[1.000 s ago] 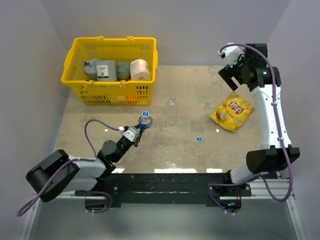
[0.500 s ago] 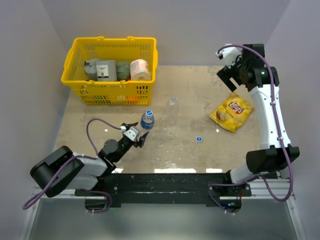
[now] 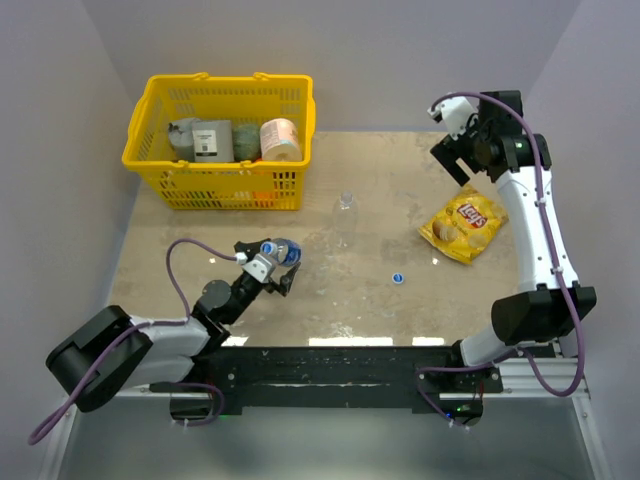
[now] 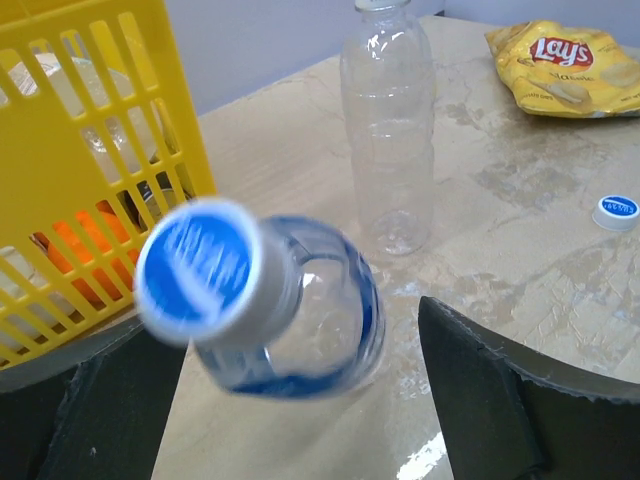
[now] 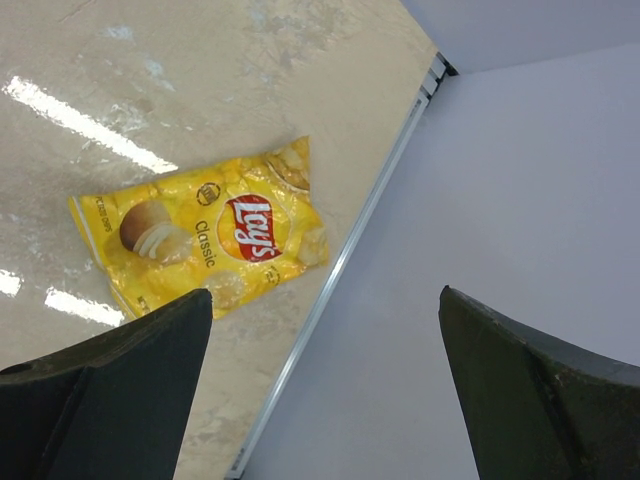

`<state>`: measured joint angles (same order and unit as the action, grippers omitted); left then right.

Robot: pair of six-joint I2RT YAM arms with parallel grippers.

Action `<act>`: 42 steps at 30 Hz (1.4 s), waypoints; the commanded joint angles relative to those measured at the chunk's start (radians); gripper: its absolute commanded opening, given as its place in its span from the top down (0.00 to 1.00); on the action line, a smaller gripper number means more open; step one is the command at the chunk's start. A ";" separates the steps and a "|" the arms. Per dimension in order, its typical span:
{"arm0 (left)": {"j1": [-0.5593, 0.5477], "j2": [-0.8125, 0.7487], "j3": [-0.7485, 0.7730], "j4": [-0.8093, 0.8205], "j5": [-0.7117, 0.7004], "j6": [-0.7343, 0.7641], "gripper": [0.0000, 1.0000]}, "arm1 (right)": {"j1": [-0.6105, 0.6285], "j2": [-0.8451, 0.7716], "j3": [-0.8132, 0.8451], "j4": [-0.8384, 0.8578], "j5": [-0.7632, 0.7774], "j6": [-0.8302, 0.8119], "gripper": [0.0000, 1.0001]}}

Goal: Screw on the bottle caps

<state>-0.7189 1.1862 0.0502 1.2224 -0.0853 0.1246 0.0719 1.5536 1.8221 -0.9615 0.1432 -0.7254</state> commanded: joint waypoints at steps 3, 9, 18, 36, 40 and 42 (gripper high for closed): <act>0.009 0.026 -0.032 0.048 -0.054 0.049 0.09 | 0.006 0.008 -0.015 0.052 -0.005 0.017 0.01; 0.009 0.061 -0.003 0.045 -0.051 0.050 0.32 | 0.006 0.003 -0.041 0.064 -0.013 0.015 0.01; 0.012 -0.219 0.137 -0.382 -0.048 0.012 0.47 | 0.032 -0.018 -0.027 0.046 -0.080 0.006 0.03; 0.032 -0.159 0.658 -1.443 0.163 0.065 0.04 | 0.066 -0.343 -0.378 0.142 -0.395 -0.002 0.01; 0.062 -0.117 0.732 -1.619 0.295 0.315 0.05 | 0.066 -0.438 -0.461 0.106 -0.412 -0.065 0.01; 0.151 -0.087 0.846 -1.733 0.428 0.533 0.04 | 0.066 -0.484 -0.512 0.106 -0.409 -0.074 0.01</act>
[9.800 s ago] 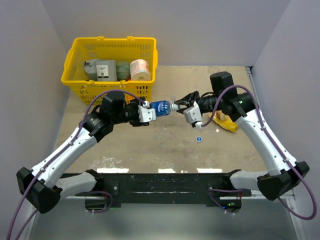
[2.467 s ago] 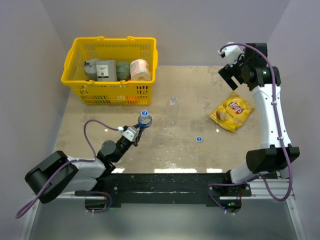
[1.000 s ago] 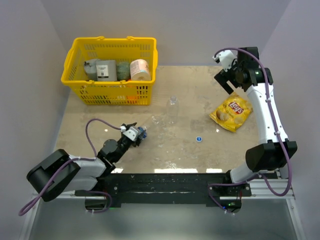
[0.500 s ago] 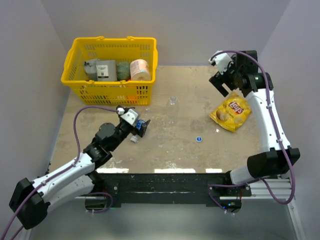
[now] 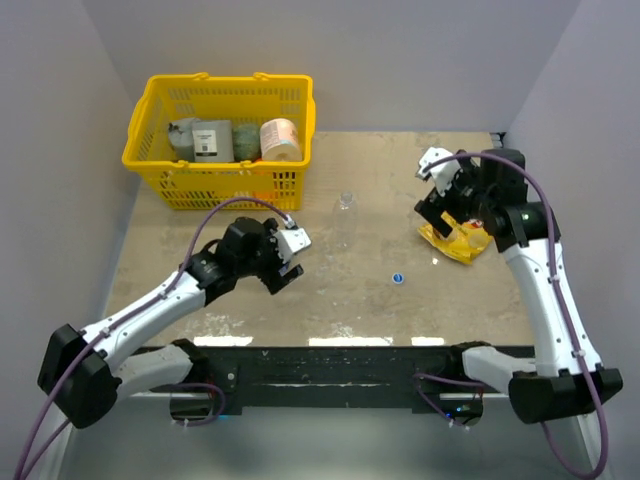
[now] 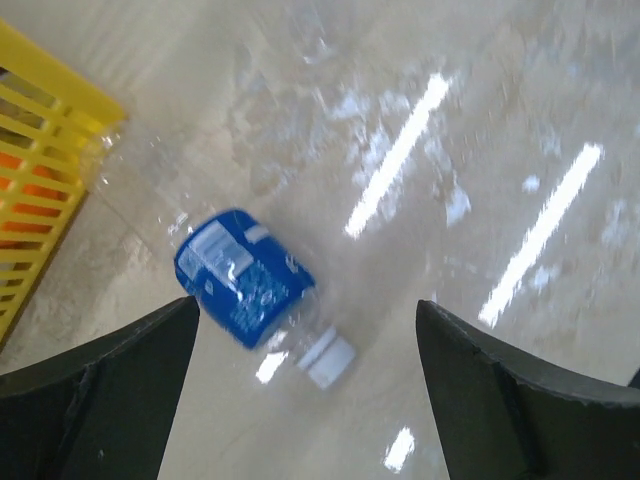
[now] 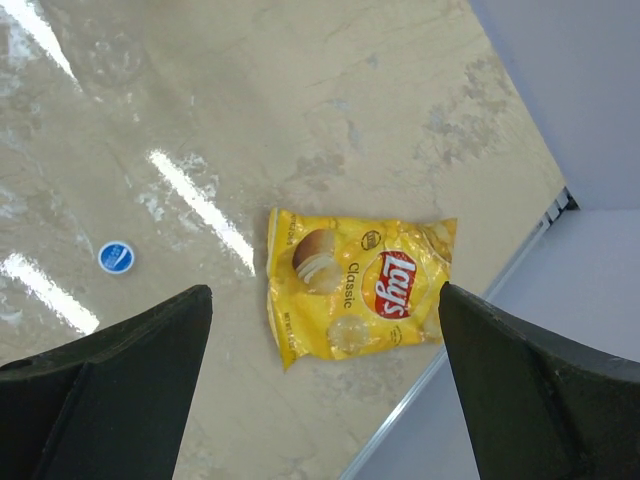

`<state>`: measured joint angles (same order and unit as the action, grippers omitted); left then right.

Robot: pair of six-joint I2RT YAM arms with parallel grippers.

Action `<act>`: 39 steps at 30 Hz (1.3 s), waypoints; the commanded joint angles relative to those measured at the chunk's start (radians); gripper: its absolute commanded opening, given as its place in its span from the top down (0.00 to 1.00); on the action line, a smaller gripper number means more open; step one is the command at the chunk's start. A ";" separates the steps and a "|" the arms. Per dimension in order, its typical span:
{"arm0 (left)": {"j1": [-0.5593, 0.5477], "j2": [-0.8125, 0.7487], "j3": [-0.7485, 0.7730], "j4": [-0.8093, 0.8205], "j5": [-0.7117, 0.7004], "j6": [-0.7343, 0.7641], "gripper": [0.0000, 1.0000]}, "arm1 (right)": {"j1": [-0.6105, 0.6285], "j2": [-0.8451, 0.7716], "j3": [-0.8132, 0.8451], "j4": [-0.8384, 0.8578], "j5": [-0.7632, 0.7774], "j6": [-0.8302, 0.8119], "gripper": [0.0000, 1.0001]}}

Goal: Screw on the bottle caps

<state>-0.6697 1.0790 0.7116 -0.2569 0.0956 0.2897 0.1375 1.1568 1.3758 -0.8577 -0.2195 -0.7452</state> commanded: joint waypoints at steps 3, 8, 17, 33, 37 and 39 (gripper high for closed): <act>0.167 0.132 0.360 -0.593 0.317 0.686 0.06 | 0.001 -0.163 -0.110 0.002 -0.064 -0.051 0.01; 0.170 0.119 0.301 -0.613 0.231 1.327 0.06 | 0.002 -0.249 -0.146 0.014 -0.078 -0.026 0.01; 0.243 0.425 0.381 -0.486 0.276 1.923 0.09 | 0.002 -0.310 -0.144 -0.004 -0.032 0.003 0.01; 0.283 0.618 0.305 -0.315 0.288 2.439 0.05 | 0.001 -0.385 -0.164 -0.092 0.031 0.075 0.01; 0.291 0.627 0.285 -0.197 0.251 2.400 0.05 | 0.001 -0.401 -0.164 -0.110 0.038 0.081 0.01; 0.294 0.619 0.281 -0.170 0.251 2.364 0.05 | 0.002 -0.404 -0.161 -0.110 0.043 0.081 0.01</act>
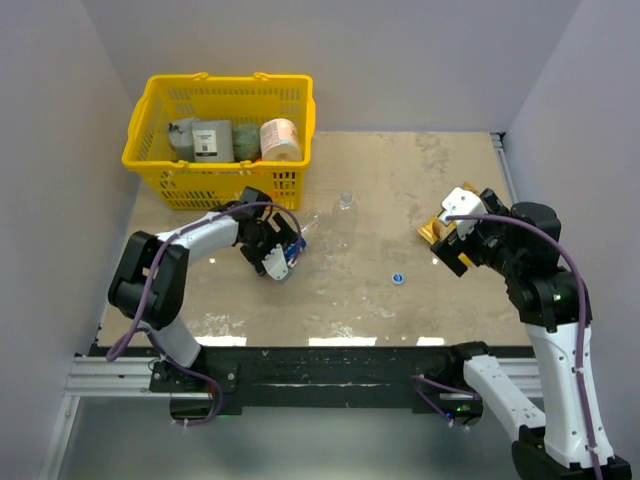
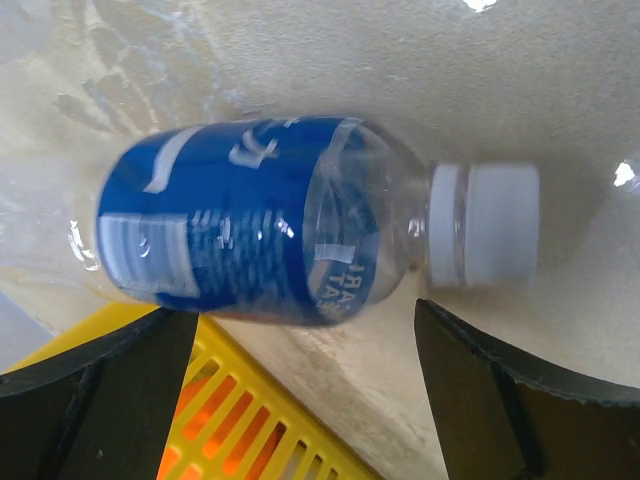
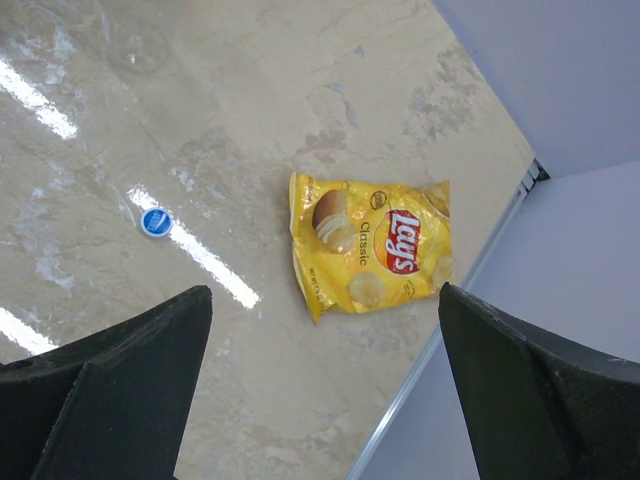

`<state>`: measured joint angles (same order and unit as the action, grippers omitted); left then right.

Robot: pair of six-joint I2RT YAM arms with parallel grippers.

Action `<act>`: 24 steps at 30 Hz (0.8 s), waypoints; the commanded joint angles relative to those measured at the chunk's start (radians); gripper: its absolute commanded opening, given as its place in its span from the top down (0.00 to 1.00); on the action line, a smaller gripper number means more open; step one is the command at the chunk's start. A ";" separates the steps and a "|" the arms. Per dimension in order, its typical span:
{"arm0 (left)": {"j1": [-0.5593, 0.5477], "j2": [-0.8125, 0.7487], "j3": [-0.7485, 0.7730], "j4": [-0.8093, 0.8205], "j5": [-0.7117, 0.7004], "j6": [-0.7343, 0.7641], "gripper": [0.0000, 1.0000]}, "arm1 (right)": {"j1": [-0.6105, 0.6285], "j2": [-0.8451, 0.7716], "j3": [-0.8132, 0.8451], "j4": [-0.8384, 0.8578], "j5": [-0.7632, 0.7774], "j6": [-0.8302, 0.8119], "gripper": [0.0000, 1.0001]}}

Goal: Screw on the bottle caps

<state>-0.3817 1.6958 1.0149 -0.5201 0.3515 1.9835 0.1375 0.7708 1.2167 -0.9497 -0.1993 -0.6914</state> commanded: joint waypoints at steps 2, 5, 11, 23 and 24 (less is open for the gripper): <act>0.006 -0.016 -0.038 0.190 0.013 0.602 0.05 | 0.002 -0.011 0.001 -0.014 0.024 0.026 0.01; -0.016 -0.027 0.016 0.216 0.031 0.389 0.03 | 0.001 -0.001 0.001 0.000 0.021 0.024 0.01; -0.029 -0.081 0.123 0.192 -0.244 -0.208 0.05 | 0.002 0.021 -0.019 0.026 -0.005 0.026 0.01; -0.065 -0.013 0.371 0.003 -0.104 -1.379 0.04 | 0.001 0.090 -0.008 0.062 -0.049 0.082 0.01; -0.065 -0.028 0.329 0.043 -0.124 -1.396 0.04 | 0.001 0.100 -0.002 0.060 -0.049 0.079 0.01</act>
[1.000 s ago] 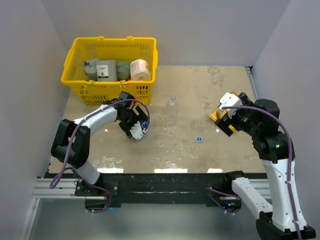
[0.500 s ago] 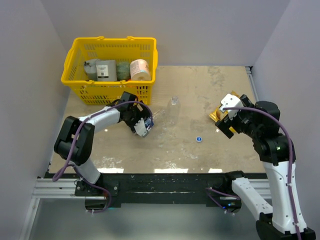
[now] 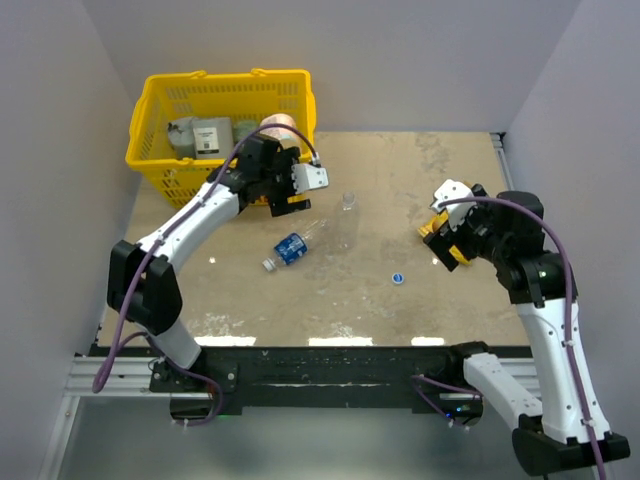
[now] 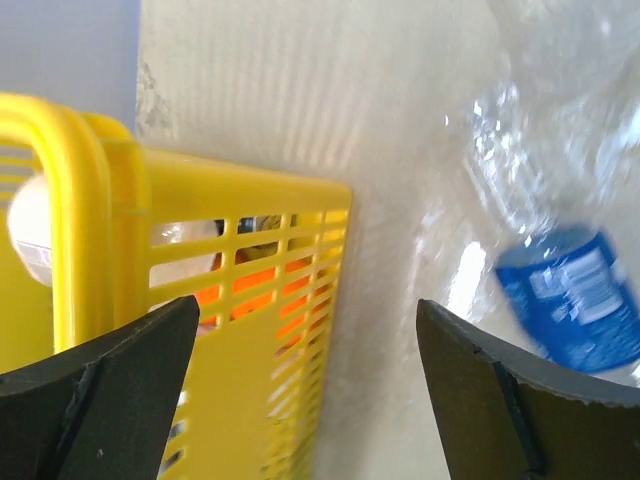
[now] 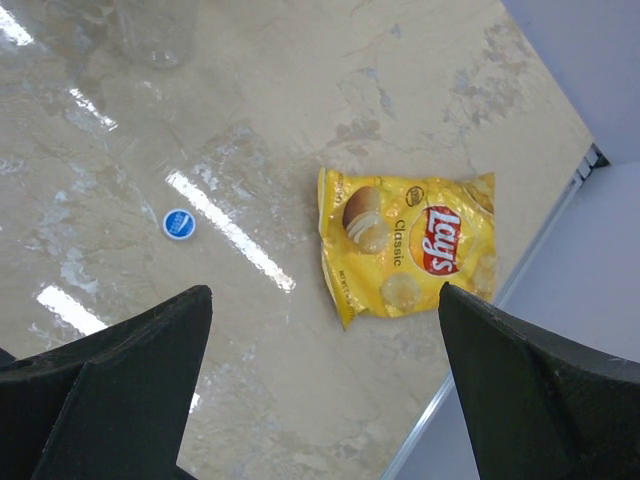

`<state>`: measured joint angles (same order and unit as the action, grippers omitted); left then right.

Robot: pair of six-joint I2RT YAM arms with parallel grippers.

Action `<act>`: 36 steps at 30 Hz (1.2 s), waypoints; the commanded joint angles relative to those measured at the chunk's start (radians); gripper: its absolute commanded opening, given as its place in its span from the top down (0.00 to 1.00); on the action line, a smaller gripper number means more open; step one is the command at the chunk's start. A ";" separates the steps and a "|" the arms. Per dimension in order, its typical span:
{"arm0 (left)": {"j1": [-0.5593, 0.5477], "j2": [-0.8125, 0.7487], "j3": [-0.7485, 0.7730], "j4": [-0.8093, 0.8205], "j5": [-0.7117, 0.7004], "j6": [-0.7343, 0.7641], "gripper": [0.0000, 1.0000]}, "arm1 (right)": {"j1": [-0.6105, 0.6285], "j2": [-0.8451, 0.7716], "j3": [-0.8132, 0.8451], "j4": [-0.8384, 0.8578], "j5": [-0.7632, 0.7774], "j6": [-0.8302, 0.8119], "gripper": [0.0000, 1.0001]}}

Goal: Screw on the bottle caps

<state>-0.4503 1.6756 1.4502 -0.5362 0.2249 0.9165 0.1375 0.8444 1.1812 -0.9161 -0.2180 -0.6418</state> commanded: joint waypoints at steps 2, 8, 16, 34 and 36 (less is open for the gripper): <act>0.004 -0.040 -0.178 0.126 0.001 -0.335 0.04 | 0.001 0.035 0.040 0.025 -0.026 0.025 0.01; -0.016 -0.094 -0.376 0.237 -0.006 -0.317 0.06 | 0.002 0.047 0.043 0.033 -0.030 0.048 0.01; -0.022 0.016 -0.303 0.187 -0.050 -0.418 0.08 | 0.002 0.038 0.018 0.020 -0.024 0.050 0.01; -0.039 0.019 -0.274 0.153 0.084 -0.713 0.07 | -0.009 0.016 -0.012 0.025 -0.020 0.045 0.01; -0.037 0.042 -0.275 0.148 0.061 -0.685 0.08 | -0.009 0.013 -0.009 0.020 -0.017 0.041 0.01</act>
<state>-0.4824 1.6634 1.1931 -0.3965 0.2798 0.2459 0.1341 0.8642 1.1564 -0.9051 -0.2276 -0.6018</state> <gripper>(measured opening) 0.933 0.989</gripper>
